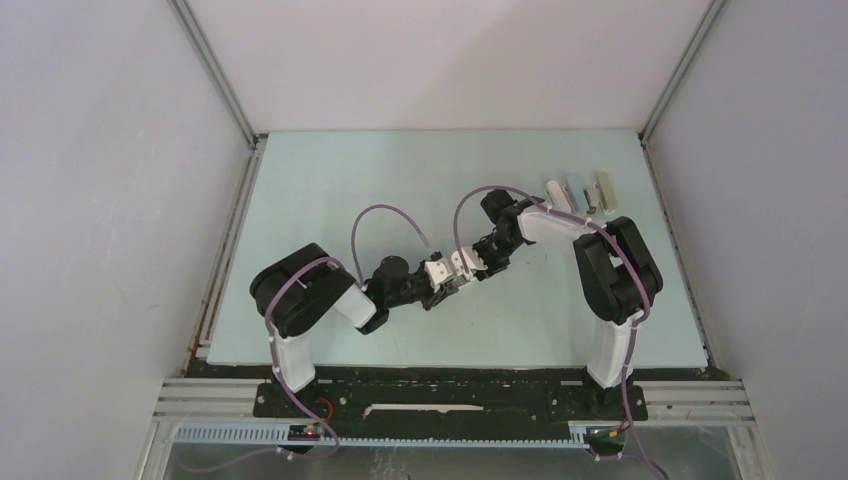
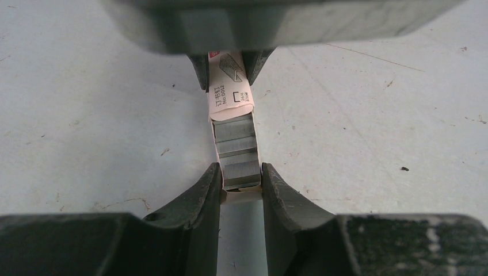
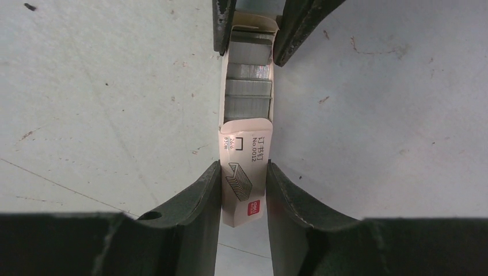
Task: Unload the staples from the stapler
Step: Close the staple box at the center of the board.
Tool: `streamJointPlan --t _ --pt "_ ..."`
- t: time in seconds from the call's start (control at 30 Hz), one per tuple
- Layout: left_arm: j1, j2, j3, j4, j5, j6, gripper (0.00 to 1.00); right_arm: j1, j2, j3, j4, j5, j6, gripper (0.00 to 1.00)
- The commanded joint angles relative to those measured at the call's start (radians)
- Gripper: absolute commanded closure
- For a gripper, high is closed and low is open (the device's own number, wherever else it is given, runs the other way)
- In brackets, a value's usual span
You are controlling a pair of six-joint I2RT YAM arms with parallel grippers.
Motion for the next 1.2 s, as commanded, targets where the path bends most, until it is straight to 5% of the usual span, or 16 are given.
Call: streamJointPlan --t 0.0,0.53,1.17 --pt "-0.006 -0.053 -0.002 0.027 0.009 0.045 0.71 0.023 0.000 0.015 -0.109 -0.058 -0.067 0.60" --pt "-0.015 -0.053 0.000 0.033 0.008 0.049 0.72 0.050 0.003 0.007 -0.092 -0.069 -0.062 0.60" --pt "-0.018 -0.036 -0.074 0.138 -0.086 -0.003 0.74 0.057 -0.007 0.009 -0.008 0.018 0.141 0.60"
